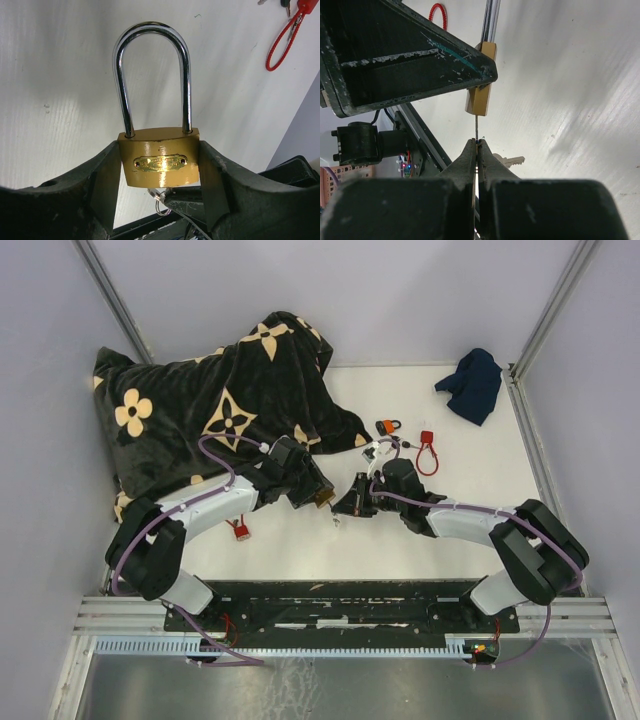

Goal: Unlock with the key
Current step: Unlock the lock.

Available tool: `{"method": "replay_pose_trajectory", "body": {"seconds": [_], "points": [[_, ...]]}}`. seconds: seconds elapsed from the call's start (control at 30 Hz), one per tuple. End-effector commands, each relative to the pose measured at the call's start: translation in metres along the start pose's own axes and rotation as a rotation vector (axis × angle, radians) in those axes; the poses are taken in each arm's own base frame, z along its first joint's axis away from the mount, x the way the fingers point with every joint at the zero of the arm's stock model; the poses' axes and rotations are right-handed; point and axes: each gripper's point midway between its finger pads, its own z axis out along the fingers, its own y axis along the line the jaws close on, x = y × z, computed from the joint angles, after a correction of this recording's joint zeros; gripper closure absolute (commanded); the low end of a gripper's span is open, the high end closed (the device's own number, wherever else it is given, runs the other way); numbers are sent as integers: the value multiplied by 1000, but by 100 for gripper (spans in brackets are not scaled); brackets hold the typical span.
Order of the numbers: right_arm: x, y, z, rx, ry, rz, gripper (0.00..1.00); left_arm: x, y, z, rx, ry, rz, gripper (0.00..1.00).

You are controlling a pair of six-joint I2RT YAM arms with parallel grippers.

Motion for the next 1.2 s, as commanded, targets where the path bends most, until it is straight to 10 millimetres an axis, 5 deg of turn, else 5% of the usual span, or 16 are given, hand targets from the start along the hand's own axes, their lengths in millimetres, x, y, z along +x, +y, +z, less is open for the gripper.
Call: {"method": "replay_pose_trajectory", "body": {"seconds": [0.0, 0.57, 0.97, 1.17], "points": [[-22, 13, 1, -46, -74, -8, 98, -9, -31, -16, 110, -42, -28, 97], [-34, 2, 5, -19, -195, -5, 98, 6, -42, -19, 154, -20, -115, 97], [-62, 6, 11, -49, -340, -100, 98, 26, -55, -22, 186, 21, -112, 97], [-76, 31, 8, -165, -359, -104, 98, 28, -73, -36, 331, 19, -136, 97]]}}
